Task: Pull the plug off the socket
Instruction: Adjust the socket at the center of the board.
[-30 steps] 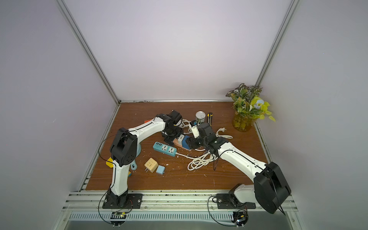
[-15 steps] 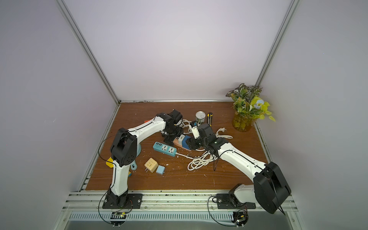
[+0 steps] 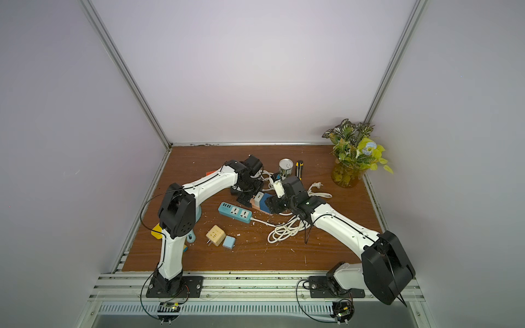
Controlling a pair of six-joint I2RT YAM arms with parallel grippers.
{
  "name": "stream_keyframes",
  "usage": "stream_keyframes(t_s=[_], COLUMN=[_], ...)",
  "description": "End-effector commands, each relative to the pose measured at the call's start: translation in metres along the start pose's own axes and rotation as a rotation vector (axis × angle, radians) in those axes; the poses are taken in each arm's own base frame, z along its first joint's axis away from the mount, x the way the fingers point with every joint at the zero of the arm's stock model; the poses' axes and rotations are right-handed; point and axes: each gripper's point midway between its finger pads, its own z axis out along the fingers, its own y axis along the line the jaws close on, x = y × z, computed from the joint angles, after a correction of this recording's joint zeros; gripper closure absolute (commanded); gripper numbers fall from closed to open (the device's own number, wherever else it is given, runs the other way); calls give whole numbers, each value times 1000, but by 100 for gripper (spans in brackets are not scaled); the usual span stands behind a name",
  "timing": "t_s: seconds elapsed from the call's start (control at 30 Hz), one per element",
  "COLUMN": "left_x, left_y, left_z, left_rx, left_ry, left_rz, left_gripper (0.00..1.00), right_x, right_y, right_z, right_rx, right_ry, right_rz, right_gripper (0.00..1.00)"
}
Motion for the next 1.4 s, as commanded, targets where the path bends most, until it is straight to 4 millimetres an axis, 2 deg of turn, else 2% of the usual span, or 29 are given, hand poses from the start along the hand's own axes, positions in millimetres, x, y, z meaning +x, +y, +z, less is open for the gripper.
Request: stream_keyframes(t_s=[0.0,0.3,0.47,0.53,0.73,0.87,0.93,1.2,1.37], left_x=[9,2,-1,-5,-14,-30,-34,-22,-35], left_y=[14,45,59,55,28,14,14,35,32], left_z=[0,0,-3,-3,-6,-6,-3,7,12], left_rx=[-48,-104,-120,-109,-50,2,8,-48,-34], left_ry=[14,-21,-31,-39,-57,-99,-93,-58,-88], left_rz=[5,-24,-55,-65,-77,-93,-100,-114,-124], left_gripper=[12,27,30,26,13,15,18,21,21], right_x=[0,-4,-5,-5,-5,-5,-5,-1,-3], right_y=[0,0,3,3,5,6,6,5,7], right_z=[-1,-3,-2,-2,-2,-4,-5,-7,-7], right_rx=[-11,-13,-24,-28,-40,-43,-46,-41,-48], right_ry=[-12,-20,-20,-20,-19,-21,-23,-19,-21], right_rz=[2,-3,-4,-5,-1,2,4,1,0], right_gripper=[23,23,23,23,23,23,23,23,23])
